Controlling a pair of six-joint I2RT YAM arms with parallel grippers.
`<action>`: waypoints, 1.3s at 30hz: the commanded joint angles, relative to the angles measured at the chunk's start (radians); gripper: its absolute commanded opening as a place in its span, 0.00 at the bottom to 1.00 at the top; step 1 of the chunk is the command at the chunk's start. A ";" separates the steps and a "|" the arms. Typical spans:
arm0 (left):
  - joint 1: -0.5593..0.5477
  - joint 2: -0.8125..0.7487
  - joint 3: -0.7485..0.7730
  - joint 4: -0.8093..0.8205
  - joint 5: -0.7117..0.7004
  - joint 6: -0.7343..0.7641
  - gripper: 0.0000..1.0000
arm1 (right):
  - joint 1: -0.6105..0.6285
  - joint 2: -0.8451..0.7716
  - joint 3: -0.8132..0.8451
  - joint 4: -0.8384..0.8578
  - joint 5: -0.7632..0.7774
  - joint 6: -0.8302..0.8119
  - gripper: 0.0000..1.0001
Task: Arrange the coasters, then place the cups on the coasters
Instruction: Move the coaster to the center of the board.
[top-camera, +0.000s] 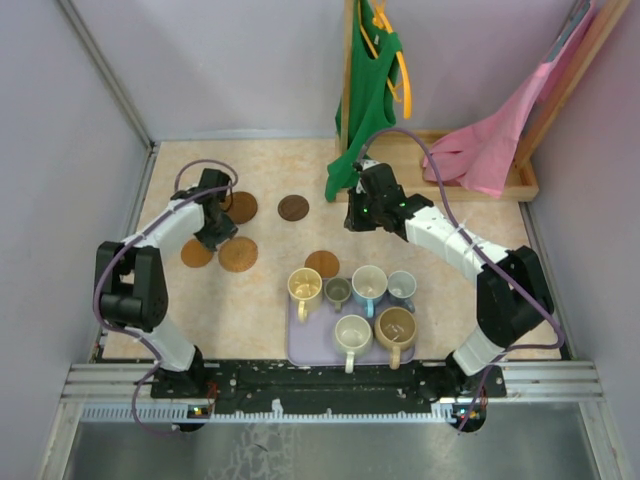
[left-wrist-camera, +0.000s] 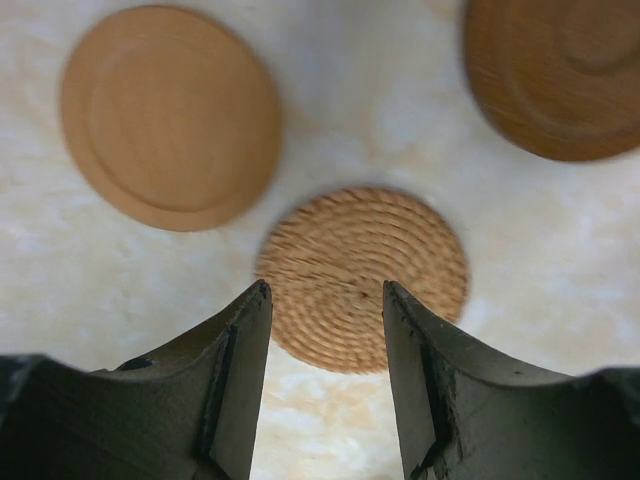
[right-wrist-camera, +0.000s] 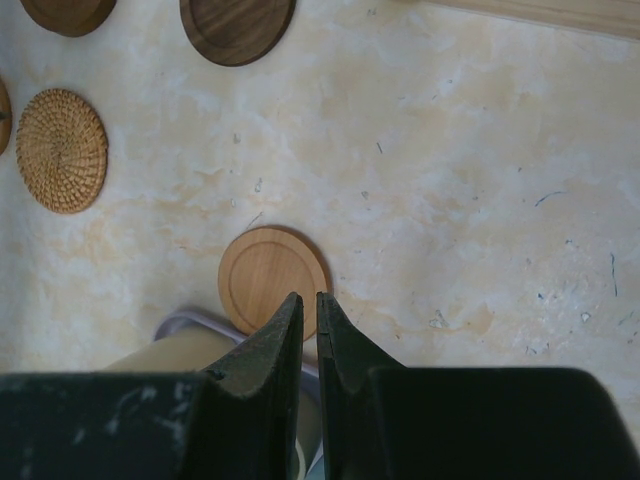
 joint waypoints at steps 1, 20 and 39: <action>0.090 -0.043 -0.071 0.039 -0.011 0.018 0.54 | 0.007 0.002 0.043 0.028 0.007 -0.002 0.12; 0.197 0.010 -0.117 0.122 -0.012 0.041 0.54 | 0.007 0.006 0.045 0.022 0.006 -0.016 0.12; 0.308 0.038 -0.212 0.156 -0.042 0.015 0.54 | 0.007 0.006 0.036 0.028 0.002 -0.021 0.12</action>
